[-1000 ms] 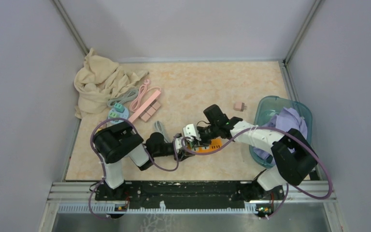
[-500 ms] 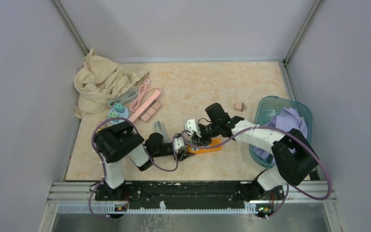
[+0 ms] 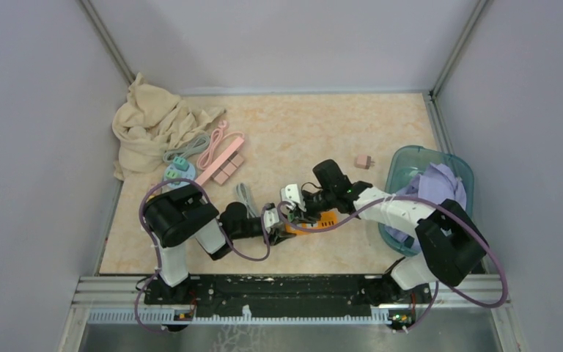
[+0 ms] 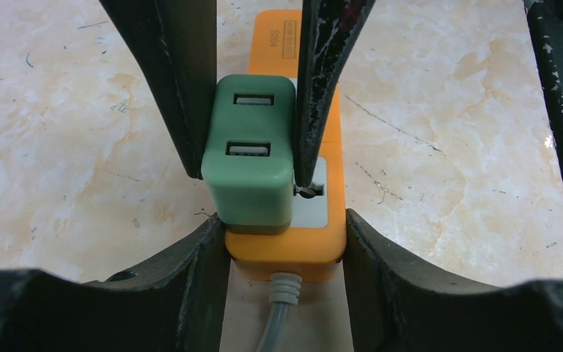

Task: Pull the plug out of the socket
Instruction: Remove the plug from the socket.

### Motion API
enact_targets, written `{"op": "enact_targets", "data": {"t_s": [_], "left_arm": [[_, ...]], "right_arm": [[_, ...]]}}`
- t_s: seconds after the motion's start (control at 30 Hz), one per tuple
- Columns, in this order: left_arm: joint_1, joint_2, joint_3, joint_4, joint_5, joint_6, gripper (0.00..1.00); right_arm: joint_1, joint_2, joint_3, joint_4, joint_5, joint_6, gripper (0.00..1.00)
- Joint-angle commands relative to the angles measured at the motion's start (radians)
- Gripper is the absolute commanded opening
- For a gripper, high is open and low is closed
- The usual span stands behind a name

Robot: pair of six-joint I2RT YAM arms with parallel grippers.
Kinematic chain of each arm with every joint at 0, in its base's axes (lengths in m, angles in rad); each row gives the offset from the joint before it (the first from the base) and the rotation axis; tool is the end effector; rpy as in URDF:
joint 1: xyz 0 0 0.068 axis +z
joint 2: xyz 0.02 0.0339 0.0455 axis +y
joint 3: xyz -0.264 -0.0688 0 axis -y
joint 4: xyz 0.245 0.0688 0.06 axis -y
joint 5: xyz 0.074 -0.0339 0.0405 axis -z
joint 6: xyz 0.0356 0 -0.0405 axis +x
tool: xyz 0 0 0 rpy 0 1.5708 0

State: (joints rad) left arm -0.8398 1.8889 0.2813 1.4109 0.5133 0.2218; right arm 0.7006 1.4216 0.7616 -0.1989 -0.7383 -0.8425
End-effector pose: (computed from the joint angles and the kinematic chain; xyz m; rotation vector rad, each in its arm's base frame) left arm 0.1582 -0.2026 0.0967 1.2380 1.3480 -0.8937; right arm 0.1960 0.1967 0.1958 -1.8139 1.3973 0.8149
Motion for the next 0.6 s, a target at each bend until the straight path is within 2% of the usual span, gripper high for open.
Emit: {"op": "enact_targets", "data": {"t_s": [0.0,0.17,0.37,0.57], "left_arm": [[0.004,0.008,-0.001,0.034,0.005,-0.004,0.03],[0.005,0.008,-0.002,0.034,0.007,-0.004,0.03],[0.01,0.008,-0.001,0.037,0.009,-0.007,0.02],[0.015,0.007,-0.001,0.036,0.016,-0.012,0.02]], "right_arm": [[0.026,-0.065,-0.014,0.182,-0.056,0.141,0.0],[-0.007,-0.06,0.004,0.16,-0.037,0.145,0.0],[-0.085,-0.095,0.014,0.057,-0.137,0.046,0.0],[-0.081,-0.106,0.012,0.002,-0.208,0.001,0.0]]}}
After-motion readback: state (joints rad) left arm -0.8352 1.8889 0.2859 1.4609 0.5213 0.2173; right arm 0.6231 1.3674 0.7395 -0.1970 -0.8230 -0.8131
